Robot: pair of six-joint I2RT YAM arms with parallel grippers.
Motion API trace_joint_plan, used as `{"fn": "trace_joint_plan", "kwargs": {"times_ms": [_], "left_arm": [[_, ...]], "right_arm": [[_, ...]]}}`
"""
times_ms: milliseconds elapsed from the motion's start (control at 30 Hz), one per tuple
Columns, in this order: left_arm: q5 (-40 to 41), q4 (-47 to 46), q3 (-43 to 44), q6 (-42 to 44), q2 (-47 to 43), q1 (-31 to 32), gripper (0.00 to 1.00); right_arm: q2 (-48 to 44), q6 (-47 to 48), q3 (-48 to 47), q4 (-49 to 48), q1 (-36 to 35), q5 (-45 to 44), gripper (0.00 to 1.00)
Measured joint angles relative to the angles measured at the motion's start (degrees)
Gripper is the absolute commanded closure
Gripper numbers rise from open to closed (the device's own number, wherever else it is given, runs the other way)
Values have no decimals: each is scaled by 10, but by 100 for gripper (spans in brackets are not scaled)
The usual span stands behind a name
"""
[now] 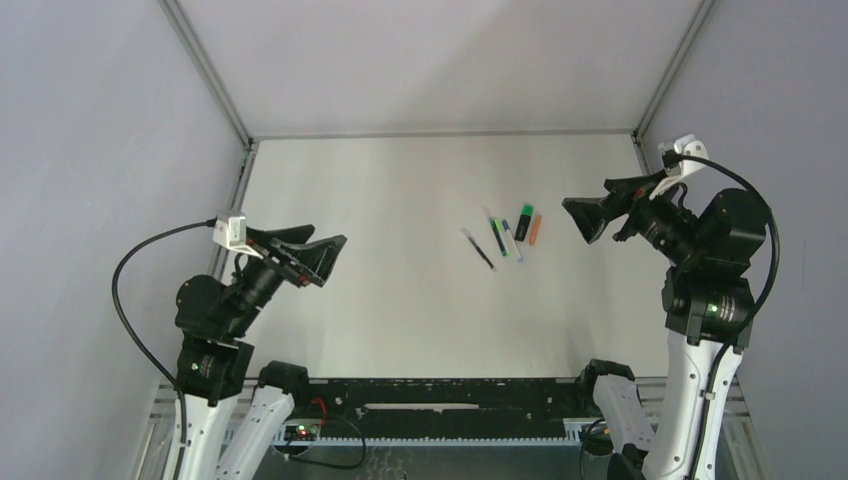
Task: Insert the pens into the pen caps
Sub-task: Reset both arms
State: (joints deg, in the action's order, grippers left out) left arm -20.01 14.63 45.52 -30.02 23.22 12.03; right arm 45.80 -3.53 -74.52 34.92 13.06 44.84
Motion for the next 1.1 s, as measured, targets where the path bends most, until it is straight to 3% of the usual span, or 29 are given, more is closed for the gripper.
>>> {"fn": "trace_joint_plan", "kwargs": {"times_ms": [367,1100], "left_arm": [[-13,-9,0,-30,-27,0,0],[-12,-5,0,-35,-45,0,0]], "right_arm": [[-1,60,-13,41,3,112,0],[-19,-19,-13,24,3,16,0]]}}
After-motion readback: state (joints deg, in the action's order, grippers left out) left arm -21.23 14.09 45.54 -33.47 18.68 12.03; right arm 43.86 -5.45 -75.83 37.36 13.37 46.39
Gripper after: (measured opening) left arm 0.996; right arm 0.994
